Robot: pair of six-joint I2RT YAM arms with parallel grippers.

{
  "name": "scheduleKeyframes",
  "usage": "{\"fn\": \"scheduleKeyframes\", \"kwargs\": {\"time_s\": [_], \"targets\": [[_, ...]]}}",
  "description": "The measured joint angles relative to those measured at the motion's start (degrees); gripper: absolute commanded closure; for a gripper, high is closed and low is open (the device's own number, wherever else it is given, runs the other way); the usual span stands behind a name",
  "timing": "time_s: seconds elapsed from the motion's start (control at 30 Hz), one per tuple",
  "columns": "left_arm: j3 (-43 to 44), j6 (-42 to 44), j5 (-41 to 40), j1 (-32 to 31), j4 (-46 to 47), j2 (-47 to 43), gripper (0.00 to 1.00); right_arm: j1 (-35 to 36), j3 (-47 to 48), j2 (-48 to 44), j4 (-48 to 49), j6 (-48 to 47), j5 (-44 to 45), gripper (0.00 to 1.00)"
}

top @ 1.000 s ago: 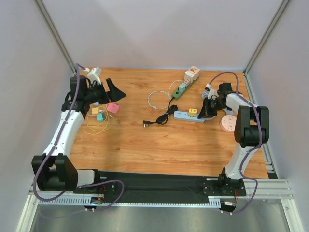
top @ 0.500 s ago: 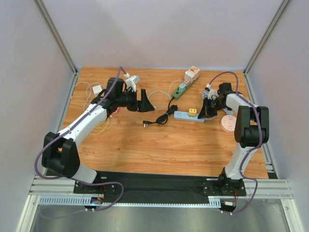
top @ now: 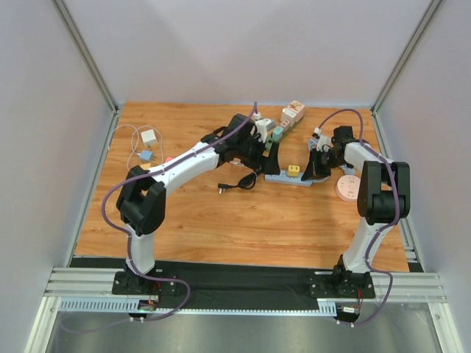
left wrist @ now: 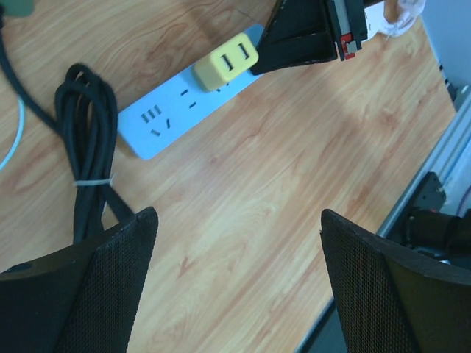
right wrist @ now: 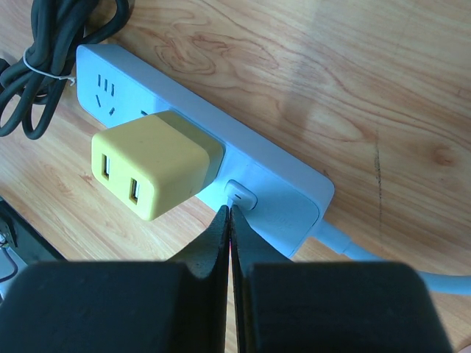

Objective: Pull the plug off the socket
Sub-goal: Remove the plug from the socket.

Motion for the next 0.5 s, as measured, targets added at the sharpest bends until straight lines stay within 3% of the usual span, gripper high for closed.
{"fn": "scheduleKeyframes", "kwargs": {"time_s": [0.17, 0.5], "targets": [[4.87, 9.68, -0.57, -3.50, -0.79, 4.87, 0.02, 0.00, 0.00, 0.00, -0.02, -0.68, -0.11, 1.00], [4.02, 36.92, -0.24, -5.16, 4.59, 5.31, 0.00, 0.00, 0.00, 0.00, -0.17, -1.68, -0.26, 1.00]]}}
